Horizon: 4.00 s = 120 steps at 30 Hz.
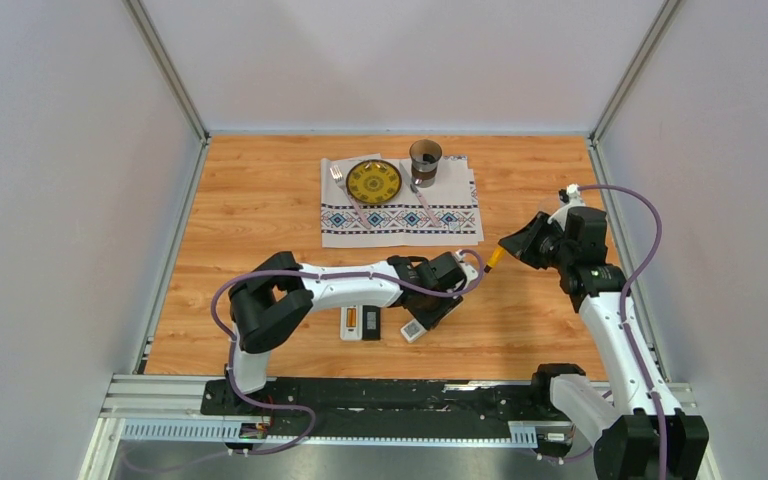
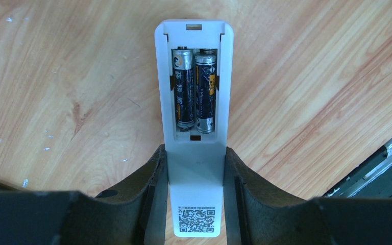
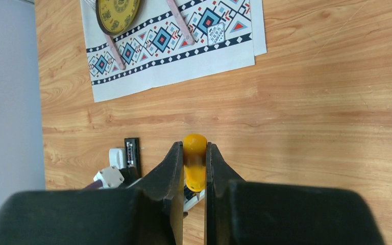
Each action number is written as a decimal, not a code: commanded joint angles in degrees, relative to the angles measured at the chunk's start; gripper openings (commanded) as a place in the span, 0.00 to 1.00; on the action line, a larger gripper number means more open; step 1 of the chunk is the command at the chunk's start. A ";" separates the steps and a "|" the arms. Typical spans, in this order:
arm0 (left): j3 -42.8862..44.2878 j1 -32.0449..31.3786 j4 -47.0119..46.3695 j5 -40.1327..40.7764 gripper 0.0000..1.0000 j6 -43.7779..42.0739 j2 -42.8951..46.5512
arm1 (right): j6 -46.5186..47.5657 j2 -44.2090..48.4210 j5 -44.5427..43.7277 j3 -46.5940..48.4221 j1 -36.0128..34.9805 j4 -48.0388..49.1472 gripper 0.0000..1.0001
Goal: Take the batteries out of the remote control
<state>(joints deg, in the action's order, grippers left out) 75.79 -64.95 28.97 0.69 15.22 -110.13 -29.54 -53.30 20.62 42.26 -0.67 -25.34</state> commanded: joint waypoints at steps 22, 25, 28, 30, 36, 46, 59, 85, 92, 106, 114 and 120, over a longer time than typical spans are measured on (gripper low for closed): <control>-20.49 -0.18 -11.56 2.21 0.61 2.26 12.13 | -1.14 -0.05 5.66 -1.48 0.14 5.04 0.00; -22.17 -0.35 -13.06 2.74 0.56 2.62 12.39 | -1.22 -0.75 6.62 -1.83 0.14 5.65 0.00; -22.44 -0.27 -12.36 4.14 0.38 2.36 12.65 | -1.75 -1.63 8.03 -2.18 0.05 6.71 0.00; -22.70 -0.35 -11.92 5.81 0.20 2.53 13.53 | -1.84 -2.16 8.47 -2.36 -0.47 7.58 0.00; -21.92 -0.35 -9.46 8.71 0.00 1.21 13.54 | -1.13 -3.30 7.68 -1.83 -3.20 10.31 0.00; -24.02 -0.35 -8.06 11.18 0.01 -0.01 16.52 | -0.87 -6.55 3.73 -1.83 -9.17 16.81 0.00; -23.76 -0.35 -8.32 8.89 0.60 -0.19 19.94 | 0.89 -9.98 2.85 -0.25 -12.78 18.23 0.00; -29.29 3.25 -20.53 16.69 0.88 -2.48 56.32 | 3.00 -10.95 3.90 4.06 -14.45 17.17 0.00; -35.00 3.25 -27.30 16.46 0.98 -6.08 60.82 | 3.17 -11.91 2.93 4.59 -14.98 16.38 0.00; -35.45 3.42 -25.02 -7.99 1.00 -7.05 47.22 | 4.40 -13.41 0.12 5.20 -15.50 14.09 0.00; -33.78 3.43 -22.82 -0.87 0.97 -6.87 36.23 | 4.14 -14.38 -0.41 5.20 -15.68 14.00 0.00; -32.11 3.51 -22.20 1.16 0.93 -7.05 28.58 | 4.23 -15.34 -1.02 5.11 -15.94 14.09 0.00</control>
<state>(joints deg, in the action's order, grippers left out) 40.80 -61.71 6.59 0.21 9.47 -77.93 -26.20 -68.01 20.86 45.06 -16.12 -12.16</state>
